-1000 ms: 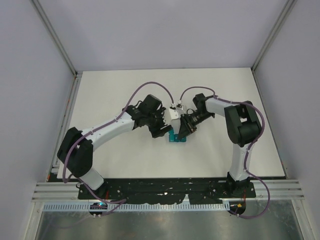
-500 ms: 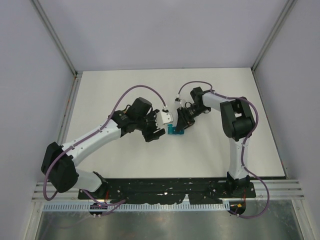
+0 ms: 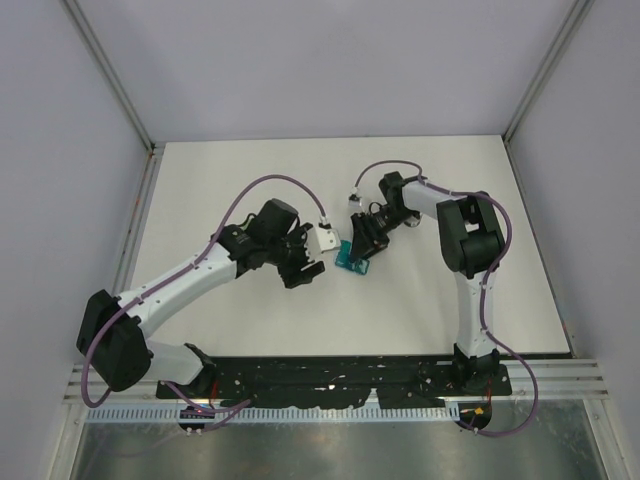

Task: Sort the pills into containers
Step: Unscrew the lid of the pill bottle.

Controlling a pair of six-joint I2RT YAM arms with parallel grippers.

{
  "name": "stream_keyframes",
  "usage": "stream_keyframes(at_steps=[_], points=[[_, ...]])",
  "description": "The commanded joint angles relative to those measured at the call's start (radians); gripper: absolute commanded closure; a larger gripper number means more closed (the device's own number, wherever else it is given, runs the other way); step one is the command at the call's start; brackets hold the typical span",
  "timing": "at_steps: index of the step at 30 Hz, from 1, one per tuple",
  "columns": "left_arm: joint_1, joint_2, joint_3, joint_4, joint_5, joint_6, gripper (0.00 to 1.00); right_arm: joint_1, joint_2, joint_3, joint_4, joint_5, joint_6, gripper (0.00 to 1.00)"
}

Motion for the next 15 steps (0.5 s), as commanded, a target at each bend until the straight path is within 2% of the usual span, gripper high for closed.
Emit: stream_keyframes(at_steps=[1,15], points=[[0.009,-0.034,-0.005,0.0,0.005,0.012,0.34,-0.007,0.017,0.038,-0.007,0.036,-0.021,0.45],[0.024,-0.039,-0.017,0.009,-0.006,0.015,0.34,-0.021,0.015,0.114,-0.063,0.109,-0.081,0.42]])
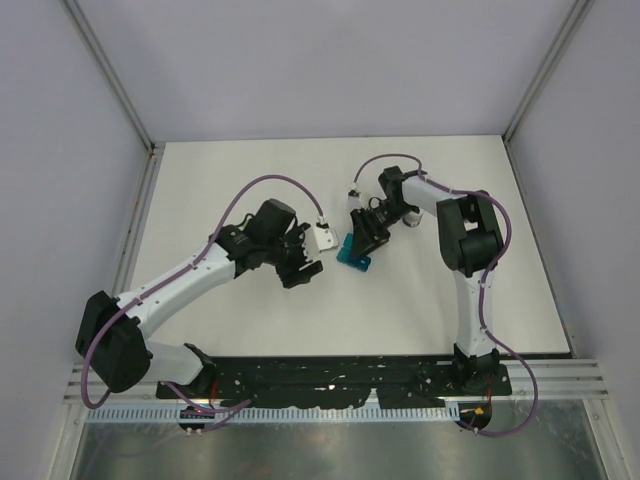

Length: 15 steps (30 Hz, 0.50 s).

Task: Sort the pills into containers
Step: Unscrew the lid of the pill bottle.

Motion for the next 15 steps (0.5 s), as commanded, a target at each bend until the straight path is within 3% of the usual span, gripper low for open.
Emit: stream_keyframes(at_steps=[1,10,15], points=[[0.012,-0.032,-0.008,0.013,-0.014,0.012,0.35,-0.01,-0.01,0.048,-0.015,0.075,-0.051,0.41],[0.079,-0.064,-0.025,0.054,-0.079,-0.047,0.33,-0.012,-0.094,0.045,-0.012,0.137,-0.079,0.34],[0.134,-0.096,-0.028,0.083,-0.174,-0.101,0.31,-0.012,-0.216,-0.004,0.034,0.211,-0.085,0.25]])
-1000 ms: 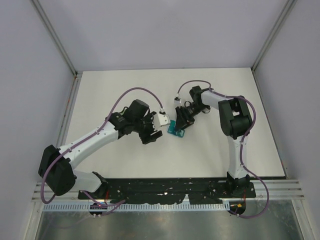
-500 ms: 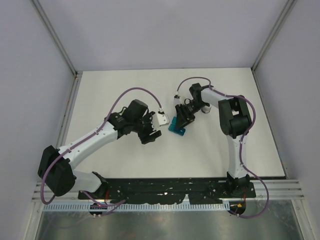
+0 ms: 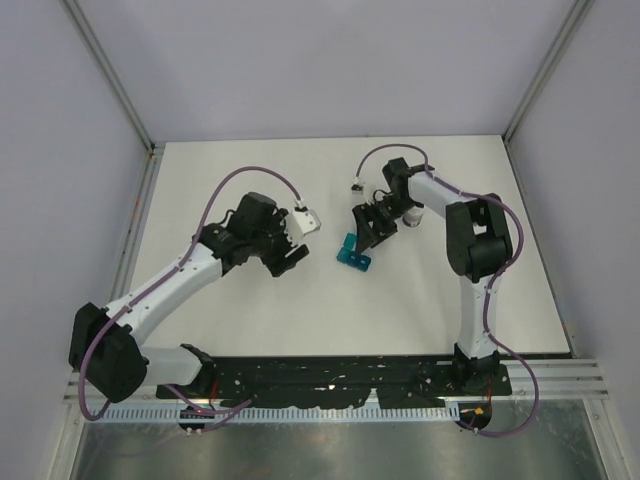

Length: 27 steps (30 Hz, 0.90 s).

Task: Sort the pills into containers
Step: Unscrew the lid of the pill bottle.

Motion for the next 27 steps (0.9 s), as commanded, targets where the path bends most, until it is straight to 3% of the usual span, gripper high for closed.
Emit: stream_keyframes(at_steps=[1,15,17,27], points=[[0.05,-0.053,0.001,0.058,-0.103,-0.068,0.3,-0.003,-0.178,-0.034,0.054,0.106,-0.031,0.23],[0.281,0.016,0.062,0.062,-0.195,-0.249,0.14,0.054,-0.594,-0.25,0.256,0.353,-0.035,0.0],[0.291,0.052,0.09,0.052,-0.211,-0.257,0.14,0.069,-0.651,-0.286,0.287,0.408,-0.043,0.05],[0.318,0.237,0.191,0.036,-0.211,-0.278,0.14,0.092,-0.849,-0.379,0.385,0.621,0.041,0.05]])
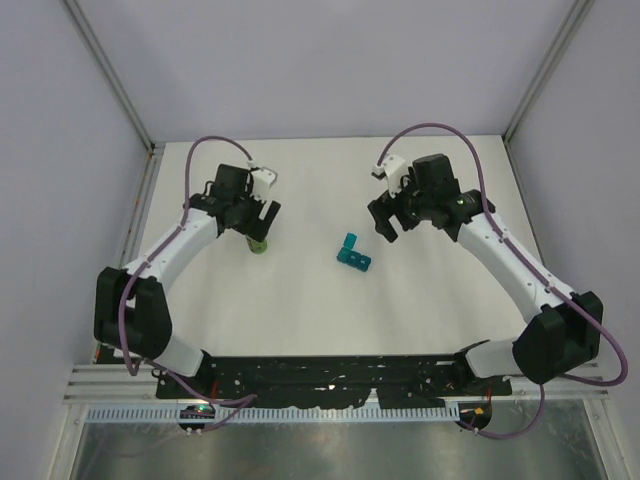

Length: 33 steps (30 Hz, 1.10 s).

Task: Sort the pills into containers
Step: Unscrew the lid of the pill bottle.

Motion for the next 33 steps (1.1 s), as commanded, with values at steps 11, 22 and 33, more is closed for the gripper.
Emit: stream_keyframes(at_steps=[11,22,33], points=[[0.024,0.127,0.071,0.015,0.017,-0.021,0.17,-0.001,-0.164,-0.085,0.102,0.13,0.104,0.05],[0.03,0.163,0.065,0.014,0.053,-0.021,0.35,-0.001,-0.179,-0.119,0.12,0.084,0.077,0.05],[0.033,0.127,0.075,-0.034,0.137,-0.002,0.77,0.0,-0.154,-0.088,0.114,-0.035,0.086,0.04]])
